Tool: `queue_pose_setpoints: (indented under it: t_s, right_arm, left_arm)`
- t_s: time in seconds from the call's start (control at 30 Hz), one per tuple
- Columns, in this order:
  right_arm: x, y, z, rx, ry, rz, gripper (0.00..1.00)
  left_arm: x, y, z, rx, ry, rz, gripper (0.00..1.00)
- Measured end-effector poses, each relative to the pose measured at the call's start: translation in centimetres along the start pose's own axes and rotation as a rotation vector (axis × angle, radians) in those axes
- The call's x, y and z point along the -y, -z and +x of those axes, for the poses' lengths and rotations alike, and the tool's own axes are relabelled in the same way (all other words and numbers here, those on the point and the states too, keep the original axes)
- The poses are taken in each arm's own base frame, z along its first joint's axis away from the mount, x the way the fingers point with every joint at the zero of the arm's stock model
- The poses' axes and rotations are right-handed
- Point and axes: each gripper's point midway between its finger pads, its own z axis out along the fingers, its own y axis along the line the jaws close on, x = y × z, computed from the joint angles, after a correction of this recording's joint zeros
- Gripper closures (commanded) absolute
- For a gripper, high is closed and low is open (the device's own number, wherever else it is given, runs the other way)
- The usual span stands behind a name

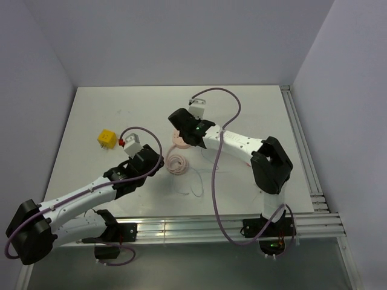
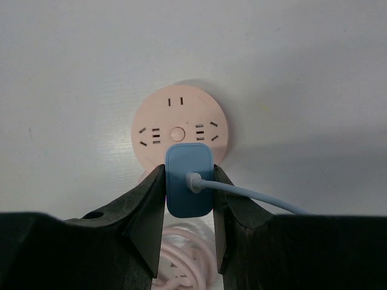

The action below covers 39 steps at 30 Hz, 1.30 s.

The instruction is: Insert the plug

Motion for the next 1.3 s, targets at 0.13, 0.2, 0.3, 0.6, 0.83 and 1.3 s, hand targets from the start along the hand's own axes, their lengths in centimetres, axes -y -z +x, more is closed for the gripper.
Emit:
queue_pose_setpoints:
  t_s: [0.13, 0.2, 0.3, 0.6, 0.83, 1.3]
  right_arm:
    - [-0.3, -1.0, 0.1, 0.005, 0.017, 0.022, 1.00]
    - [-0.2, -1.4, 0.3, 0.009, 0.027, 0.038, 1.00]
    - [0.1, -2.1, 0.7, 0.010, 0.045, 0.066, 1.00]
    - [0.6, -3.9, 1.7, 0.003, 0.102, 0.129, 1.00]
    - [0.5, -4.2, 1.0, 0.025, 0.122, 0.146, 1.00]
    - [0.3, -5.1, 1.4, 0.022, 0.151, 0.156, 1.00]
  left_arm:
    - [-0.2, -0.5, 0.3, -0.024, 0.023, 0.013, 0.53]
    - [-0.5, -0.8, 0.5, -0.033, 0.035, 0.020, 0.54]
    - [-1.2, -1.3, 0.9, -0.049, 0.050, 0.021, 0.56]
    - [-2.2, -2.9, 2.3, -0.109, 0.071, 0.025, 0.62]
    - [-1.5, -3.1, 2.6, -0.124, 0.079, 0.071, 0.65]
    - [-1.7, -3.4, 3.6, -0.149, 0.084, 0.095, 0.68]
